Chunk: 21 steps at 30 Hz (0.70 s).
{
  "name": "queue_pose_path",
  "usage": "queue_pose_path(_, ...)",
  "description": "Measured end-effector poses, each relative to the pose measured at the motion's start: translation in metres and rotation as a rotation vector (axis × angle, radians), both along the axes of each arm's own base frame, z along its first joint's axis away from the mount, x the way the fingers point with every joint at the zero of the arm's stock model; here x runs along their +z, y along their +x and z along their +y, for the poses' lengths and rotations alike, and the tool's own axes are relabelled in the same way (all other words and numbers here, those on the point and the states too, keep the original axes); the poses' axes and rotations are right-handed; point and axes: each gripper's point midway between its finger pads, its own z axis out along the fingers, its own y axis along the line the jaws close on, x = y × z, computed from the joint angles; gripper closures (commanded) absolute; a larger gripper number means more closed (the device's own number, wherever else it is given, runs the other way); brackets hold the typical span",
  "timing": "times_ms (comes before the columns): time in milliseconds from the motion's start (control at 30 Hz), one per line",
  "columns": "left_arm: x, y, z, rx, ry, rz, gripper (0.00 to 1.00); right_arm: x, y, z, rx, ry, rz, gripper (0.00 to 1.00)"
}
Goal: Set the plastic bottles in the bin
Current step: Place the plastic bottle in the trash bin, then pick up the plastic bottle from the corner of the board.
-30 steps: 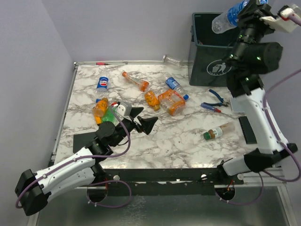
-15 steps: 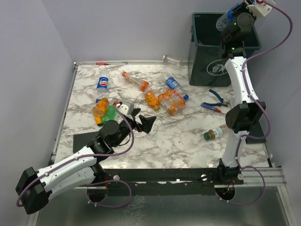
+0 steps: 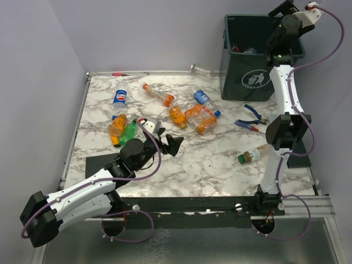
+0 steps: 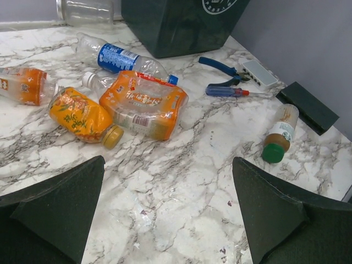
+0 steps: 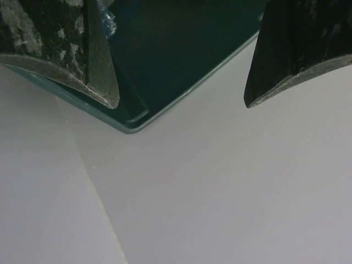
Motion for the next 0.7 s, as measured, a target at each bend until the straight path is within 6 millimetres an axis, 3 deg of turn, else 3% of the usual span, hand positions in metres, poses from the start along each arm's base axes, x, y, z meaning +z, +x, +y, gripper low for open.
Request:
queue_pose_path(200,-0.003,0.001,-0.001,0.000,0.009,0.008,0.01,0.012,-0.003,0.012,0.081,0.017,-0.020,0.00)
queue_pose_path(333,0.000,0.001,-0.001,0.000,0.004,0.002,0.01,0.043,-0.029,0.035,0.166,0.033,-0.058,0.00)
queue_pose_path(467,0.004,0.000,0.001,0.003,-0.003,-0.006,0.01,0.088,-0.090,0.075,0.281,0.021,-0.103,0.00)
queue_pose_path(567,0.009,0.001,0.002,0.008,-0.009,-0.012,0.01,0.114,-0.158,0.129,0.415,0.006,-0.131,0.00)
queue_pose_path(633,0.009,0.001,0.002,0.012,-0.009,-0.012,0.01,0.120,-0.205,0.164,0.521,0.010,-0.120,0.00)
queue_pose_path(700,0.008,0.001,0.003,0.017,-0.004,-0.007,0.01,0.111,-0.242,0.180,0.595,0.028,-0.095,0.00)
